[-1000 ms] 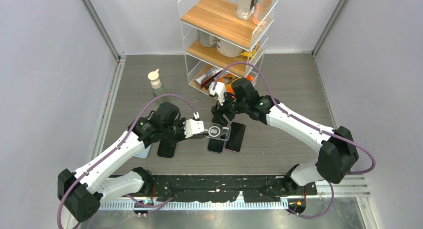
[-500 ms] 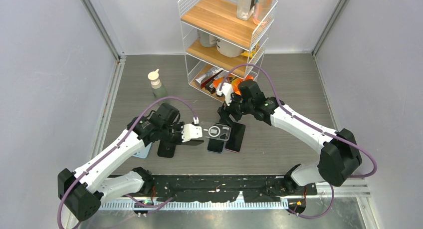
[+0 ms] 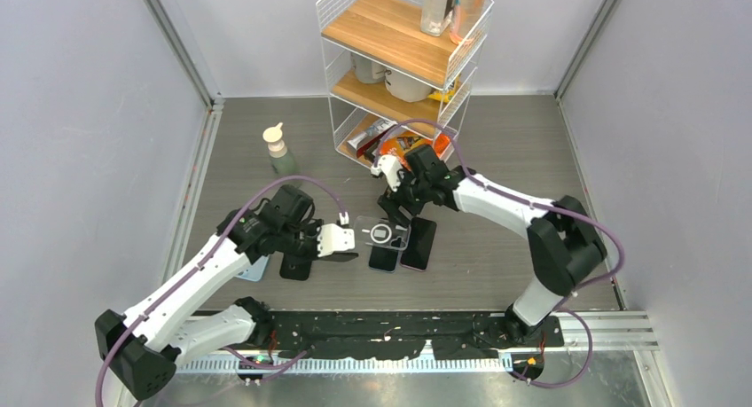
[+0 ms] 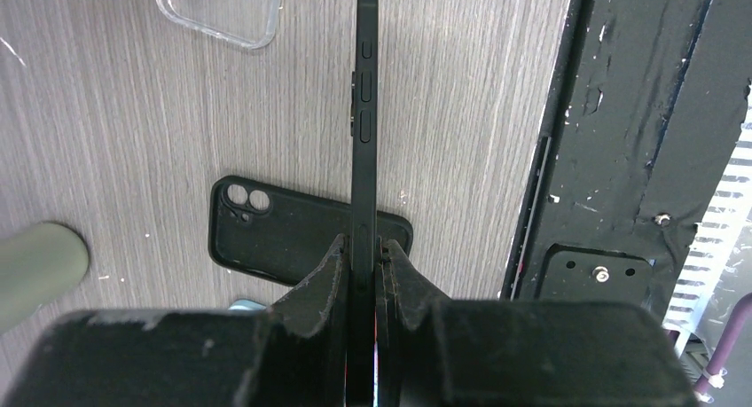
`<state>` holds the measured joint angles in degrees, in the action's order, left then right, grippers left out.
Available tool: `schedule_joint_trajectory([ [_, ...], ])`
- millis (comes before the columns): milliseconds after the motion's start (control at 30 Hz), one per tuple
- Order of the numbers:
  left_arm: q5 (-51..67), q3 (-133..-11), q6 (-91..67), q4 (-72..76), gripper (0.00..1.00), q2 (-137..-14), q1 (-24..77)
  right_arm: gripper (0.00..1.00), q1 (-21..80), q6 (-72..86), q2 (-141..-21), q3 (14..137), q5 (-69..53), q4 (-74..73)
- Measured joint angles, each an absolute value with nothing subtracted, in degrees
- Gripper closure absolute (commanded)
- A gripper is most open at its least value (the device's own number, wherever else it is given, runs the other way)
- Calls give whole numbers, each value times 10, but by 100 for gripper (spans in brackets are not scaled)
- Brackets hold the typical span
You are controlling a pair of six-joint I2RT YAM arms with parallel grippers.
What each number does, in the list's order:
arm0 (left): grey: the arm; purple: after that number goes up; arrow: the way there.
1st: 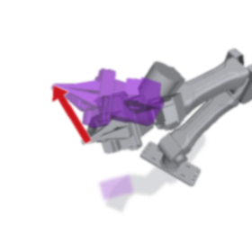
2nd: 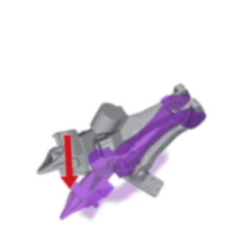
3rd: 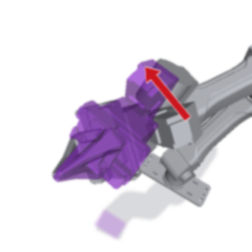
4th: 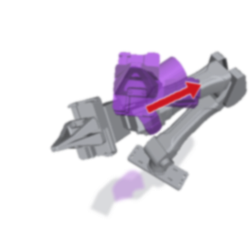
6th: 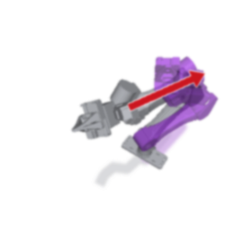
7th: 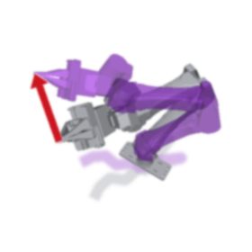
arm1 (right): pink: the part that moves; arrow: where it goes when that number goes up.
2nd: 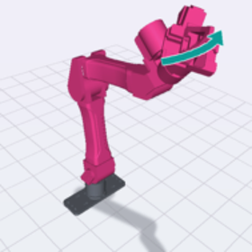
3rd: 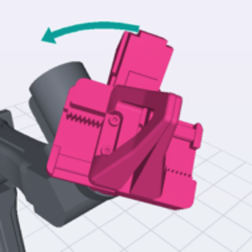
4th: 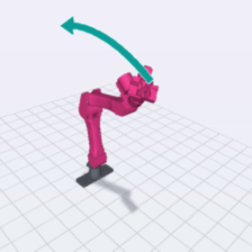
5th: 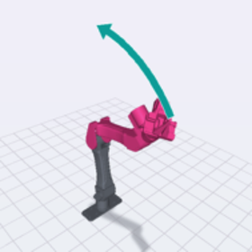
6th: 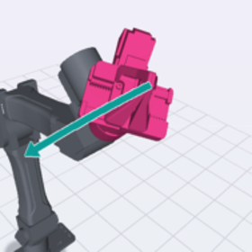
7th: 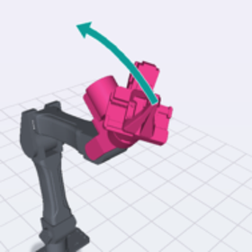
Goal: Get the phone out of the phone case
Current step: Adjust the phone case at the center of the board.
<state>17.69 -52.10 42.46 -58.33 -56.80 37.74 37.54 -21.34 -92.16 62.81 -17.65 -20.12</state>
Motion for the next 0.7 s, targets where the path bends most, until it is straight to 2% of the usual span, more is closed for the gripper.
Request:
schedule_joint_trajectory([
  [233, 166, -521, 425, -601, 100, -533, 377, 27, 394, -230, -1017, 681, -155, -220],
  [467, 158, -521, 425, -613, 100, -516, 377, 35, 404, -241, -1058, 710, -150, -228],
  [700, 154, -521, 425, -614, 100, -509, 378, 51, 404, -245, -1085, 730, -148, -239],
])
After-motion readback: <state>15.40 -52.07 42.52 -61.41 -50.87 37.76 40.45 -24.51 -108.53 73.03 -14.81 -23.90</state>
